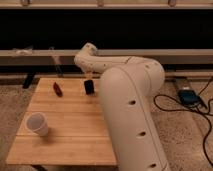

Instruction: Knock the eraser over

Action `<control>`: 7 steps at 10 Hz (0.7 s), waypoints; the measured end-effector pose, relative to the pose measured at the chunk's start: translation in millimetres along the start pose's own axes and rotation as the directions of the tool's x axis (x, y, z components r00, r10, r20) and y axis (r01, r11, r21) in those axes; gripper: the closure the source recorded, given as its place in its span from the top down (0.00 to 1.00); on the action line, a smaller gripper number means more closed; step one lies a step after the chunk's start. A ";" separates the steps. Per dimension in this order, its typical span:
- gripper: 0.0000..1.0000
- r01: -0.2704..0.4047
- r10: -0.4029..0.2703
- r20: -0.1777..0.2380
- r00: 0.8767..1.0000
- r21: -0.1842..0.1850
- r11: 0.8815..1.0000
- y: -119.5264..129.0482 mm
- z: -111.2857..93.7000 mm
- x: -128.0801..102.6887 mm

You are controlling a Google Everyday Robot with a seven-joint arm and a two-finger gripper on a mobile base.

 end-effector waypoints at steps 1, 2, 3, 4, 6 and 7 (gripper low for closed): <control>0.80 0.003 -0.003 -0.011 1.000 0.015 1.000 -10.7 -10.5 8.3; 0.80 0.011 -0.010 -0.023 1.000 0.025 1.000 -19.6 -18.3 18.0; 0.80 0.021 -0.020 -0.039 0.999 0.032 0.999 -28.5 -26.0 29.3; 0.80 0.035 -0.032 -0.060 0.998 0.038 0.999 -37.6 -33.2 42.8; 0.80 0.047 -0.042 -0.090 0.995 0.048 0.998 -47.3 -40.6 54.5; 0.80 0.049 -0.045 -0.091 0.995 0.049 0.998 -47.7 -40.5 55.3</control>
